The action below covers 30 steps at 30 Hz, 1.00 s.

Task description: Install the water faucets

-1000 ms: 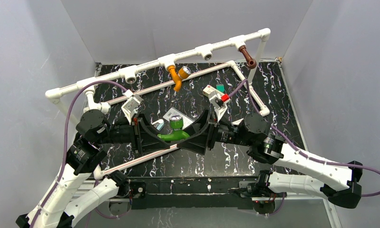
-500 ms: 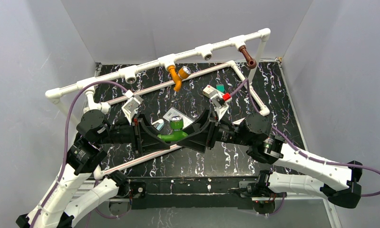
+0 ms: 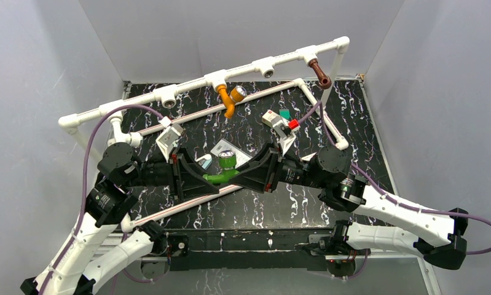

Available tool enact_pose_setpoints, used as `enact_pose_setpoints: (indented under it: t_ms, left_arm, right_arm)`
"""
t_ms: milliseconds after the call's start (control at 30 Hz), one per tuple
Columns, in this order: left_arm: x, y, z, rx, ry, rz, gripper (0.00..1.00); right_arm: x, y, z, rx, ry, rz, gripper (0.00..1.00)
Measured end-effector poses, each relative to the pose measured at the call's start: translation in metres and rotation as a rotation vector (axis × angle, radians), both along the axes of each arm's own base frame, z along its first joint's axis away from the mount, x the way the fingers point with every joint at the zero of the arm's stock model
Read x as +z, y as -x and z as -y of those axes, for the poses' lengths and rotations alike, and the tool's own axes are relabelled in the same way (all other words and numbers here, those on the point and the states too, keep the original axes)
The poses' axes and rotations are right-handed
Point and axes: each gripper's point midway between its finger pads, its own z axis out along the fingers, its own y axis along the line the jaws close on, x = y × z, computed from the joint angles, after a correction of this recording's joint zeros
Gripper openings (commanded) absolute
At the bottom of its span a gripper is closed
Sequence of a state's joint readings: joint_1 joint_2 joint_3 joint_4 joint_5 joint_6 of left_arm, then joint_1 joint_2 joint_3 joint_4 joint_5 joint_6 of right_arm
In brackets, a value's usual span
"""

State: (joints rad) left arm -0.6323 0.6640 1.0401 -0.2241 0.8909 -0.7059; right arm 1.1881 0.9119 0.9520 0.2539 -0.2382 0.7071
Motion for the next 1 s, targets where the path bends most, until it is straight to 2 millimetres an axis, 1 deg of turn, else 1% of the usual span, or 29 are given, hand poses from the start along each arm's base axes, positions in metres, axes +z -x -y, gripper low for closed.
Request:
enact_pose_setpoints:
  t_ms: [167, 200, 267, 333, 367, 433, 533, 600, 733, 800, 933, 1000]
  left_arm:
    - [0.0, 0.0, 0.0, 0.0, 0.0, 0.0, 0.0]
    - [0.0, 0.0, 0.0, 0.0, 0.0, 0.0, 0.05]
    - [0.0, 0.0, 0.0, 0.001, 0.0, -0.001, 0.21]
    - [0.0, -0.001, 0.0, 0.007, 0.0, -0.001, 0.4]
    - [0.0, -0.002, 0.0, 0.012, 0.0, -0.001, 0.47]
    - [-0.001, -0.004, 0.0, 0.02, -0.002, 0.002, 0.59]
    - [-0.005, -0.009, 0.0, 0.054, -0.022, 0.008, 0.72]
    - [-0.008, -0.014, -0.001, 0.084, -0.044, 0.009, 0.75]
    - [-0.004, -0.029, -0.003, 0.158, -0.09, 0.033, 0.77]
    - [-0.003, -0.04, -0.003, 0.204, -0.119, 0.046, 0.77]
    - [-0.005, -0.067, -0.008, 0.326, -0.204, 0.065, 0.75]
    - [0.002, -0.082, -0.013, 0.402, -0.251, 0.084, 0.74]
  right_arm:
    - [0.0, -0.001, 0.0, -0.004, 0.001, -0.001, 0.01]
    - [0.0, -0.001, 0.0, -0.005, 0.001, -0.002, 0.01]
    - [-0.001, -0.002, 0.0, -0.008, 0.002, -0.002, 0.01]
    - [-0.001, -0.002, 0.0, -0.012, 0.003, -0.003, 0.01]
    - [-0.001, -0.003, 0.001, -0.016, 0.006, -0.003, 0.01]
    - [-0.002, -0.004, 0.002, -0.025, 0.011, -0.001, 0.01]
    - [-0.007, -0.007, 0.004, -0.048, 0.031, 0.005, 0.01]
    - [-0.01, -0.01, 0.006, -0.069, 0.048, 0.008, 0.01]
    - [-0.013, -0.015, 0.014, -0.111, 0.067, 0.022, 0.01]
    - [-0.013, -0.017, 0.019, -0.135, 0.073, 0.033, 0.01]
    - [-0.007, -0.022, 0.033, -0.194, 0.079, 0.058, 0.01]
    - [-0.007, -0.028, 0.038, -0.232, 0.094, 0.067, 0.01]
